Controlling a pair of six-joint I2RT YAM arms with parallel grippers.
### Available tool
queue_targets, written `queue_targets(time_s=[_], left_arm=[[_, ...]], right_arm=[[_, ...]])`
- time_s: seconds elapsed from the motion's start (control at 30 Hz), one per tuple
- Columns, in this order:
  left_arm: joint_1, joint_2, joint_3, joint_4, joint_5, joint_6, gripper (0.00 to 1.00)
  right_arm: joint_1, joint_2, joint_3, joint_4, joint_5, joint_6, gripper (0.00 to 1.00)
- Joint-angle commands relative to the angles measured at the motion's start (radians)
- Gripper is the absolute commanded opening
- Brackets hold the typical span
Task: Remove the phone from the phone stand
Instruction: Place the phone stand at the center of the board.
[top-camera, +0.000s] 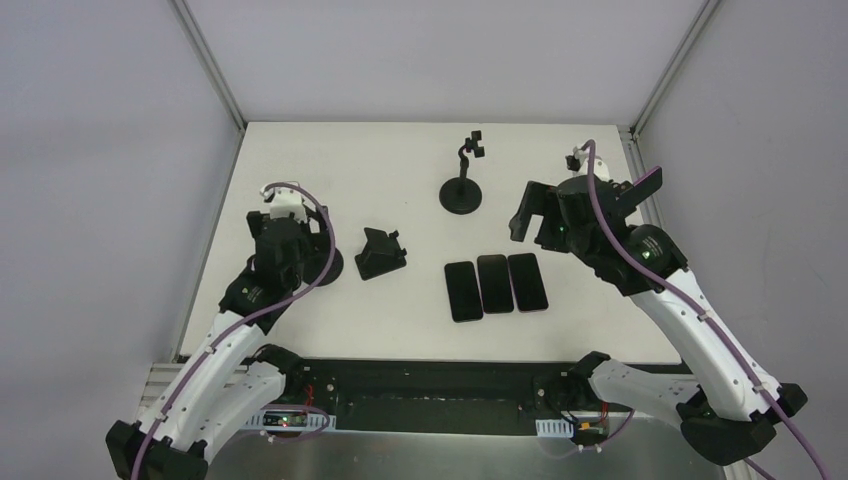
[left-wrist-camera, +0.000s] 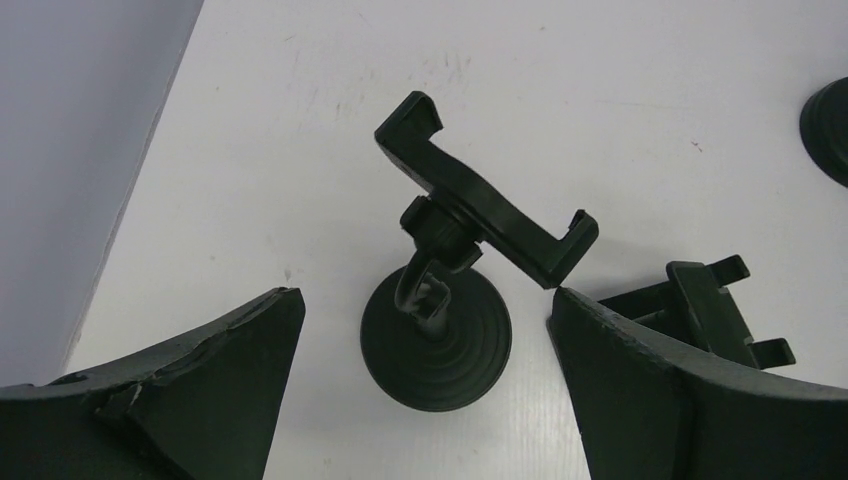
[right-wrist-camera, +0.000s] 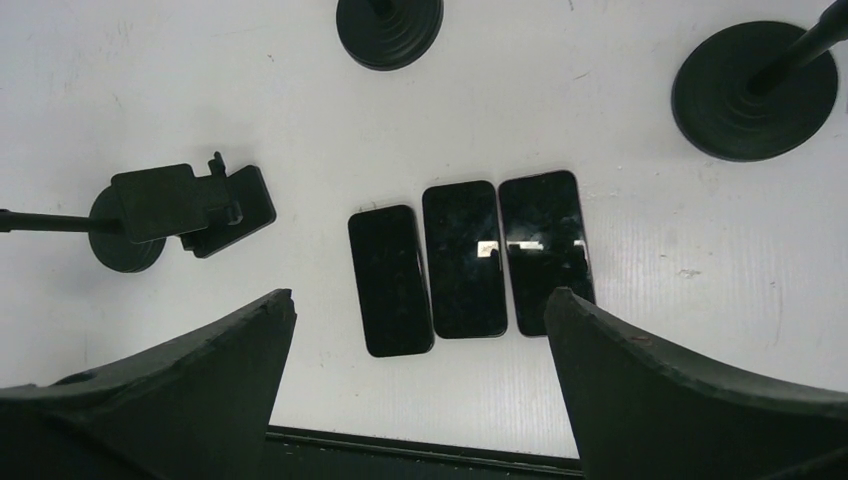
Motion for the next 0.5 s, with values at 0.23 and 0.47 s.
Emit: queue_targets(time_s=[0.23, 0.47], left_arm=[[0.006, -0.063, 0.184, -0.403, -0.004, -0.154, 0.99], [0.006, 0.027, 0.404, -0.57, 0.128, -0.138, 0.99]], right_arm=[[-0.012, 0.045, 0.033, -0.057, -0.103, 0.172, 1.0], [-0.018, 0.027, 0.036, -0.074, -0.088, 0.172, 1.0]])
